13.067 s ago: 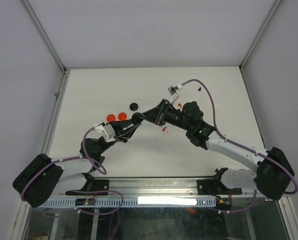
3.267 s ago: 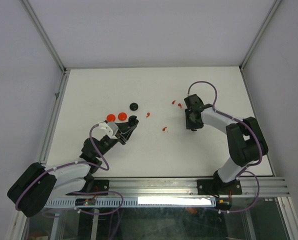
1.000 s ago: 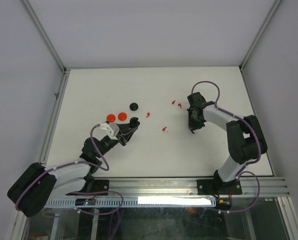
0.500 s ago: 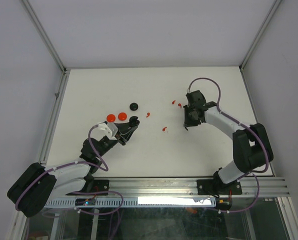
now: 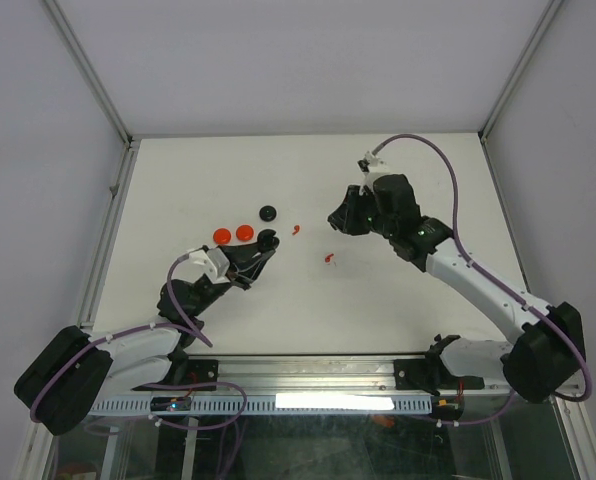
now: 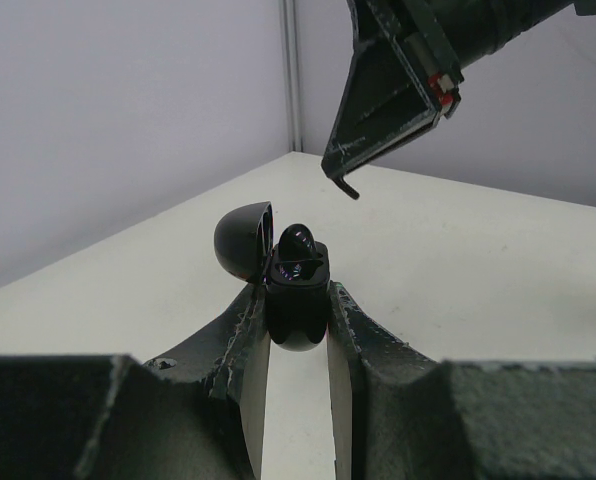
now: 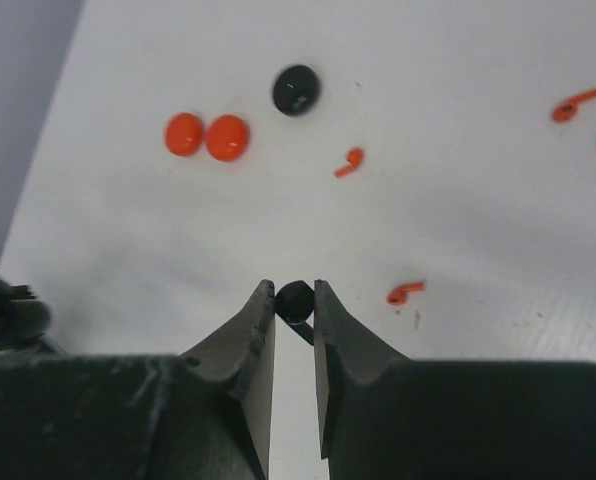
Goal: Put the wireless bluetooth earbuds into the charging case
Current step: Pick up the earbud from the center of the board.
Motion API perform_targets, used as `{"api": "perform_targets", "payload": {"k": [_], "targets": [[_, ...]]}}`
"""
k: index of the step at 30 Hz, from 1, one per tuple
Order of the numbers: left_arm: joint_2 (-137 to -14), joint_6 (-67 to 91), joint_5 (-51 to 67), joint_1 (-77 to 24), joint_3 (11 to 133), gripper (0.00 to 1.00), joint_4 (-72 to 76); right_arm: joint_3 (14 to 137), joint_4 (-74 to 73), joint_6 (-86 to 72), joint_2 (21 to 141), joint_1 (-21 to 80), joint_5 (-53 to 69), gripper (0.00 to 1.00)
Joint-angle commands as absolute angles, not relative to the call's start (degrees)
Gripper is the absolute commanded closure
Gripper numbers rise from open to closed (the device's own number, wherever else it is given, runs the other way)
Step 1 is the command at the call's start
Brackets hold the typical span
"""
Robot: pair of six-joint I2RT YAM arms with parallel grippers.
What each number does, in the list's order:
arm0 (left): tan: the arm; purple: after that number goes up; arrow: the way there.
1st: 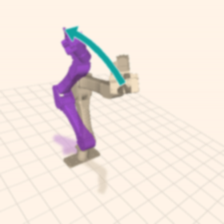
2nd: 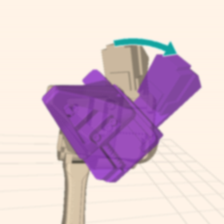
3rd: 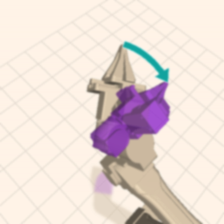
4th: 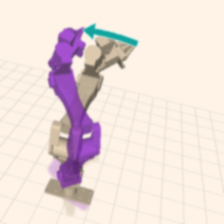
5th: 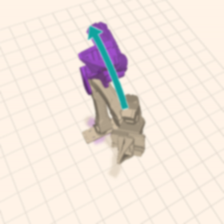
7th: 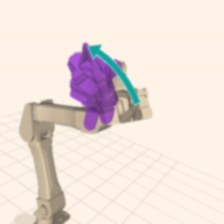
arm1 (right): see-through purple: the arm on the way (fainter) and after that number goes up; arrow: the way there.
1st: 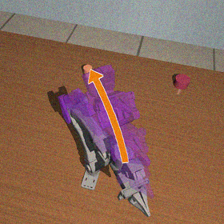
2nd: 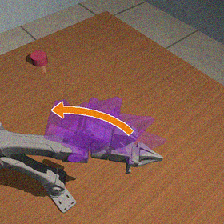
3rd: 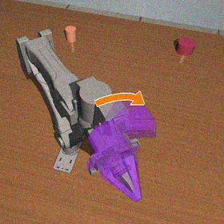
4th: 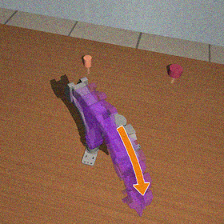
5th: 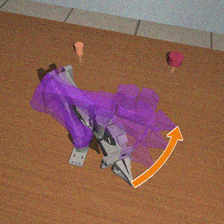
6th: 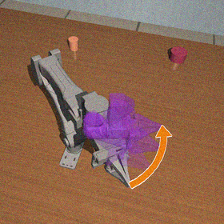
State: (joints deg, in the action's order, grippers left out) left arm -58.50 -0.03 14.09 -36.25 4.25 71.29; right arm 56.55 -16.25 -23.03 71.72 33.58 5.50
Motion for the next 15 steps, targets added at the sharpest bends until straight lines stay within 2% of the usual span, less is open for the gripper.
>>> {"api": "perform_targets", "payload": {"k": [1, 15], "targets": [[-58.61, -0.45, 16.88, -35.50, 6.00, 1.00, 77.92, 56.45, -3.81, -26.74, 65.91, 36.19, 7.88, 0.88], [-61.60, 1.87, 23.04, -35.56, 9.68, 1.00, 84.88, 50.39, 17.59, -29.80, 59.68, 47.46, 11.91, 0.88]]}}
